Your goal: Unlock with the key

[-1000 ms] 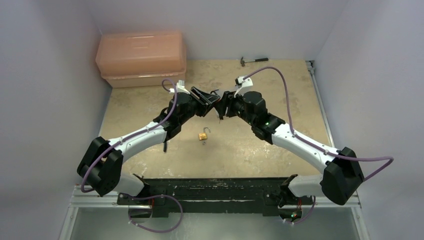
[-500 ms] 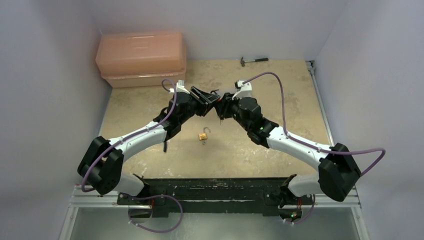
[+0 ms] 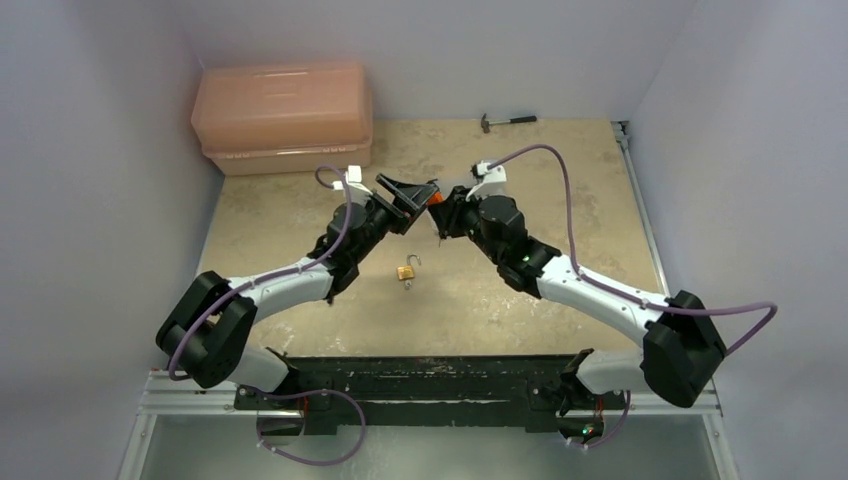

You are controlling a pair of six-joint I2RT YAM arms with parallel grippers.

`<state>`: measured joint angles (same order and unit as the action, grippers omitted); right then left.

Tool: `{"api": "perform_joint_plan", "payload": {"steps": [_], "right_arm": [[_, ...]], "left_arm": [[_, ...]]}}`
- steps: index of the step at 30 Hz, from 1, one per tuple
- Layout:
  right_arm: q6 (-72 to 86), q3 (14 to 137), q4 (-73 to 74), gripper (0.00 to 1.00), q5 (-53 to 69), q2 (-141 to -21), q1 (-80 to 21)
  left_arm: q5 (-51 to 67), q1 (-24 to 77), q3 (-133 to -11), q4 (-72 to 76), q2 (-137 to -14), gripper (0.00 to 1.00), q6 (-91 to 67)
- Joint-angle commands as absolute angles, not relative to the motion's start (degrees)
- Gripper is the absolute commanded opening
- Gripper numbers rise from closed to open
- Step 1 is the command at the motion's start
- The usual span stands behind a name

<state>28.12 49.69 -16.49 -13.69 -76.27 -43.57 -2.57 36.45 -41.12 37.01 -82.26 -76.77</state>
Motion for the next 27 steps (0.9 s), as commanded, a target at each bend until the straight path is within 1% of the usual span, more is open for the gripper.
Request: {"api": "perform_joint_plan", "payload": {"steps": [1, 3, 6, 8, 13, 14, 15, 19, 25, 27], "right_arm": [[29.08, 48.43, -17.44, 0.0, -14.19, -69.9, -43.02], [29.54, 47.5, -17.09, 0.0, -13.34, -67.95, -43.07], [30.06, 46.74, -15.81, 0.0, -12.19, -64.98, -43.07], [30.5, 46.22, -15.24, 0.0, -11.07, -63.36, -43.07], [31.0, 45.03, -15.38, 0.0, -7.49, -60.07, -43.06], [30.82, 44.89, -15.36, 0.0, -6.87, -59.63, -43.06], [30.41, 44.77, -15.38, 0.0, -6.15, -59.18, -43.02], [29.03, 45.27, -14.83, 0.0, -3.46, -58.26, -43.07], [28.54, 45.86, -14.61, 0.0, -1.83, -56.99, -43.07], [28.56, 46.18, -14.54, 0.0, -1.83, -56.66, -43.02]], "left_arm": [[-3.26, 36.11, -37.28, 62.11, -80.03, 0.89, -71.33], [-3.25, 36.05, -36.5, 64.67, -80.31, 0.93, -70.89], [-3.56, 36.12, -34.08, 71.43, -80.66, 0.92, -70.2], [-3.39, 36.05, -33.69, 73.2, -80.73, 0.87, -69.76], [-2.23, 36.07, -34.8, 71.24, -81.22, 0.72, -70.21], [-1.83, 36.07, -34.87, 71.39, -81.55, 0.7, -70.44], [-1.72, 36.12, -34.89, 71.57, -81.79, 0.69, -70.52], [-1.17, 36.08, -35.03, 71.91, -82.0, 0.7, -70.66], [0.79, 36.12, -35.35, 73.6, -82.97, 0.78, -71.98], [2.01, 36.09, -35.43, 75.23, -83.66, 0.79, -72.27]]}}
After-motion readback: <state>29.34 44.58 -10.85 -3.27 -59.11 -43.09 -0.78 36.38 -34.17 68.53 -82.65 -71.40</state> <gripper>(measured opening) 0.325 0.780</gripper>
